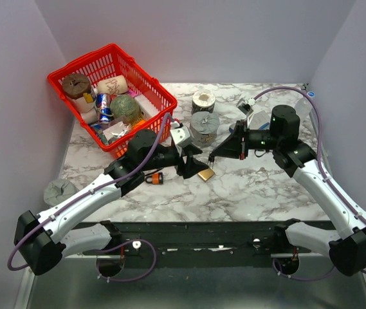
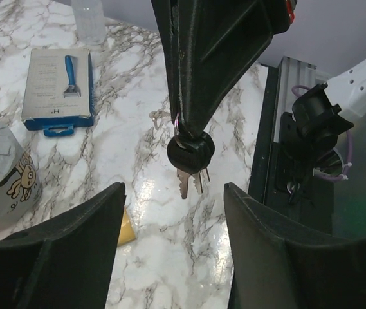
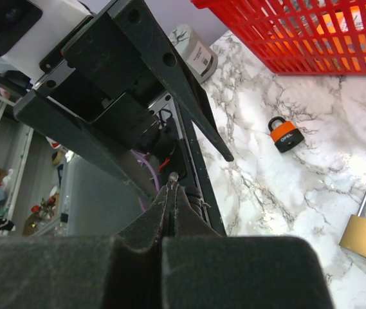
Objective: Unlock with the key
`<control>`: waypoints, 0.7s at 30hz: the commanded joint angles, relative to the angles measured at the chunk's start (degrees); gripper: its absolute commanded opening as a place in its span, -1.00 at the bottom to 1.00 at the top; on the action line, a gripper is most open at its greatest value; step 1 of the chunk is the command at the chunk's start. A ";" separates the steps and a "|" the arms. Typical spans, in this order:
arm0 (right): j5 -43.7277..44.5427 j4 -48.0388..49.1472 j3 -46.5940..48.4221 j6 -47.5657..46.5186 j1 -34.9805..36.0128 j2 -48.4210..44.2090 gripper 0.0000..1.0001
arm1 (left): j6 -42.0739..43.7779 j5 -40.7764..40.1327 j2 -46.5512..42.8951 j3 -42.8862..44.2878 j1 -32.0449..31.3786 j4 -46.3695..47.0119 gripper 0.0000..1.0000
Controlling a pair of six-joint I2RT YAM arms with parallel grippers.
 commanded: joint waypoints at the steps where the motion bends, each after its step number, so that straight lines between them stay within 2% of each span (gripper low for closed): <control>1: -3.31 2.64 1.29 2.51 0.70 -0.90 -0.99 | 1.14 -2.20 0.43 -0.60 -0.60 1.96 0.24; 11: -4.46 4.14 1.11 3.75 1.41 -0.99 -0.99 | 0.79 -1.14 0.87 -0.78 -1.48 2.84 0.18; 17: -4.37 5.02 0.93 4.27 1.93 -0.29 -0.99 | 0.79 -5.00 0.87 -1.04 -1.83 3.19 -0.09; 21: -3.58 5.81 0.76 4.54 2.20 0.15 -0.99 | -0.26 -6.15 0.34 -2.00 -2.53 5.30 -0.16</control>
